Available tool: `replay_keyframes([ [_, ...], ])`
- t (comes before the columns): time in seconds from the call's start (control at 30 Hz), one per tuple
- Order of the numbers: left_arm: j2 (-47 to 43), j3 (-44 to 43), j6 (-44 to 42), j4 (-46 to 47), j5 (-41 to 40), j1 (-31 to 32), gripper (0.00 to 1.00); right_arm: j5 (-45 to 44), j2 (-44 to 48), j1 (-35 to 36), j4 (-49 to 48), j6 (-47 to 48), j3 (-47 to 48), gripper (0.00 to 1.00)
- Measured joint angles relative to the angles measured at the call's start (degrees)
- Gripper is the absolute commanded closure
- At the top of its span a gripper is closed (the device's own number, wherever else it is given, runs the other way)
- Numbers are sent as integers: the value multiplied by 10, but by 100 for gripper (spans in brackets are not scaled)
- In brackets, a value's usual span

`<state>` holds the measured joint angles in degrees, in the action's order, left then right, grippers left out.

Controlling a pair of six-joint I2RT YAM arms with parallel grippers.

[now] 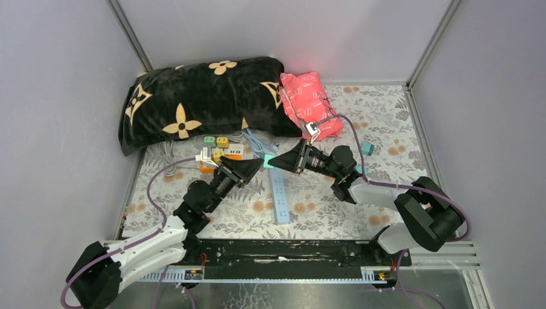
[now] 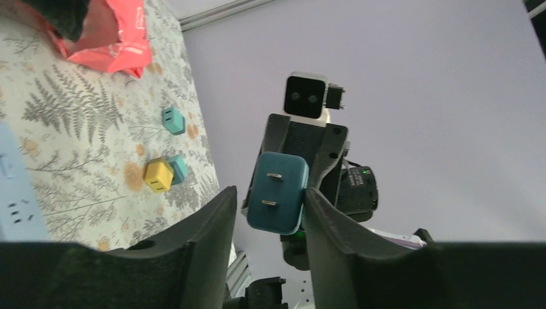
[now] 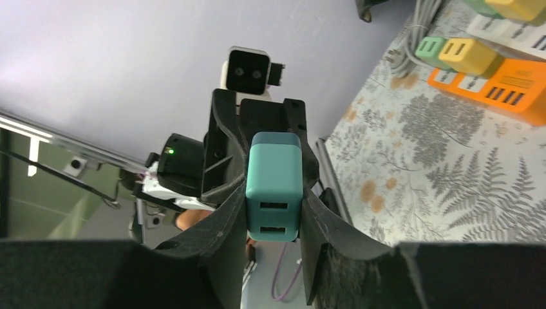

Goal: Insert the plug
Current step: Adjust the plug, then insert the plug into the socket.

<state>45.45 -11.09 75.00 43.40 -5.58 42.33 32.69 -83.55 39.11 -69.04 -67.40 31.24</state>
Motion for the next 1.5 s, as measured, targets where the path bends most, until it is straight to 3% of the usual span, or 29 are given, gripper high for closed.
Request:
replay_keyframes([
  [0.3, -27, -19, -45, -129, -14, 0, 36, 1, 59, -10, 172, 101, 18, 100],
  [0.63, 44, -82, -101, -250, -31, 0, 35, -103, 110, -14, 568, 284, 175, 100],
  [0.8, 112, -105, -122, -285, -26, 0, 37, -161, 111, -14, 697, 338, 233, 100],
  [1.1, 185, -127, -132, -304, -13, -1, 42, -218, 92, -14, 836, 371, 286, 100],
  [1.5, 295, -130, -125, -296, 60, -26, 54, -230, 35, -14, 922, 395, 340, 100],
])
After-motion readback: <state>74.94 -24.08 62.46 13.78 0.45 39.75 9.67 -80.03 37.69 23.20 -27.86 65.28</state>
